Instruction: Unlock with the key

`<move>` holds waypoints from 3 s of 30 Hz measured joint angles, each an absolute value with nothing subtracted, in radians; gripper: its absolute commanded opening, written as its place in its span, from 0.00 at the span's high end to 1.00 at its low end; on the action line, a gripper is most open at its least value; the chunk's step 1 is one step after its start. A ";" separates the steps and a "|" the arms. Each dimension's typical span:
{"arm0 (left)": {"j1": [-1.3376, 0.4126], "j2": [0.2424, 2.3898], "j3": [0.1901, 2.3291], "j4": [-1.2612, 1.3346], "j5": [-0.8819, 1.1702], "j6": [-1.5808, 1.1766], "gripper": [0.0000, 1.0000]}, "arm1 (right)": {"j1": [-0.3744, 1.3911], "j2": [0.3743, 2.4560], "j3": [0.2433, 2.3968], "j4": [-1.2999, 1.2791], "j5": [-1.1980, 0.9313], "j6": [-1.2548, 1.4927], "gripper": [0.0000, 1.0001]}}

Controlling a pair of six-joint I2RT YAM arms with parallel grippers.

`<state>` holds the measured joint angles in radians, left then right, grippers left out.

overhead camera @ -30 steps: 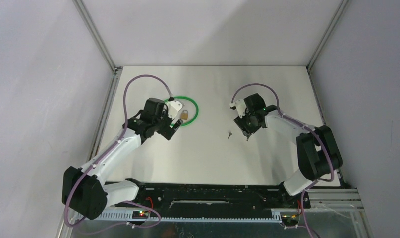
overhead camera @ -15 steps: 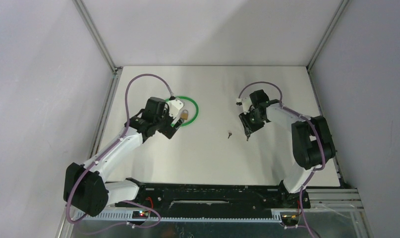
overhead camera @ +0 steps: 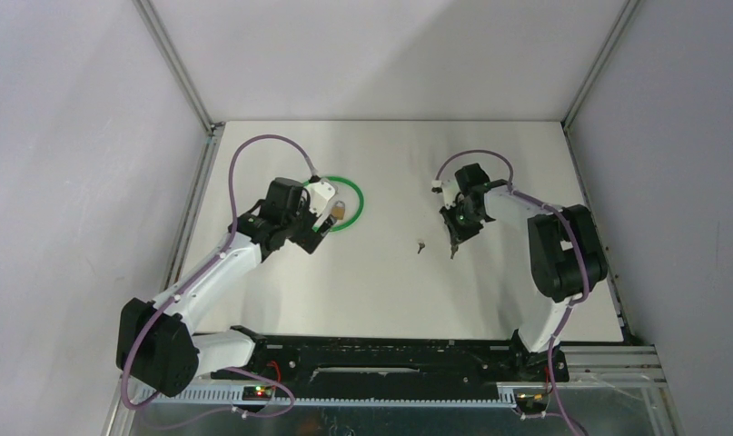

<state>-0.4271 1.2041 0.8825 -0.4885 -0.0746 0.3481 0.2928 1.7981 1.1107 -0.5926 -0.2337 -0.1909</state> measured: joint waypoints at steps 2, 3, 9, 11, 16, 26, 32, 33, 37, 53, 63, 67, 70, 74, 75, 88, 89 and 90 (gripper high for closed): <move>-0.427 1.204 0.883 -0.488 -0.075 0.348 0.02 | 0.295 1.799 1.112 -0.593 -0.231 -0.192 1.00; -0.427 1.204 0.883 -0.488 -0.076 0.348 0.02 | 0.296 1.800 1.113 -0.595 -0.232 -0.192 1.00; -0.427 1.205 0.883 -0.490 -0.072 0.349 0.05 | 0.298 1.788 1.120 -0.619 -0.263 -0.232 1.00; -0.427 1.214 0.889 -0.501 -0.049 0.350 0.06 | 0.299 1.760 1.120 -0.631 -0.303 -0.263 1.00; -0.427 1.272 0.991 -0.587 0.118 0.358 0.10 | 0.308 1.584 1.150 -0.691 -0.479 -0.365 1.00; -0.448 1.328 1.330 -0.639 0.570 0.361 0.18 | 0.368 1.419 1.435 -0.838 -0.864 -0.493 1.00; -0.545 1.332 1.461 -0.735 0.667 0.556 0.20 | 0.388 1.493 1.573 -0.949 -1.068 -0.517 1.00; -0.565 1.334 1.483 -0.762 0.666 0.599 0.20 | 0.393 1.503 1.577 -0.958 -1.088 -0.518 1.00; -0.627 1.337 1.521 -0.832 0.667 0.710 0.27 | 0.422 1.539 1.577 -0.991 -1.151 -0.519 1.00; -0.748 1.348 1.401 -0.680 0.576 0.501 0.34 | 0.423 1.484 1.436 -0.826 -1.154 -0.335 1.00; -0.785 1.364 1.337 -0.577 0.464 0.389 0.53 | 0.390 1.464 1.412 -0.755 -1.148 -0.268 1.00; -0.785 1.370 1.337 -0.546 0.439 0.366 0.59 | 0.385 1.464 1.401 -0.745 -1.148 -0.256 1.00; -0.785 1.374 1.337 -0.537 0.435 0.363 0.63 | 0.382 1.462 1.400 -0.736 -1.148 -0.248 1.00; -0.789 1.390 1.337 -0.534 0.429 0.362 0.68 | 0.377 1.462 1.399 -0.726 -1.149 -0.239 1.00; -0.791 1.395 1.337 -0.535 0.429 0.363 0.69 | 0.375 1.462 1.398 -0.722 -1.151 -0.236 1.00; -0.796 1.406 1.337 -0.537 0.432 0.366 0.94 | 0.351 1.461 1.386 -0.701 -1.164 -0.209 1.00; -0.796 1.406 1.337 -0.538 0.432 0.366 0.98 | 0.350 1.460 1.386 -0.699 -1.164 -0.208 1.00; -0.796 1.406 1.337 -0.540 0.433 0.366 1.00 | 0.350 1.460 1.386 -0.699 -1.164 -0.208 1.00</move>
<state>-0.7963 1.4063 1.3369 -0.5400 0.4328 0.3664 0.3500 1.4605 1.3861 -0.6994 -1.1637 -0.2077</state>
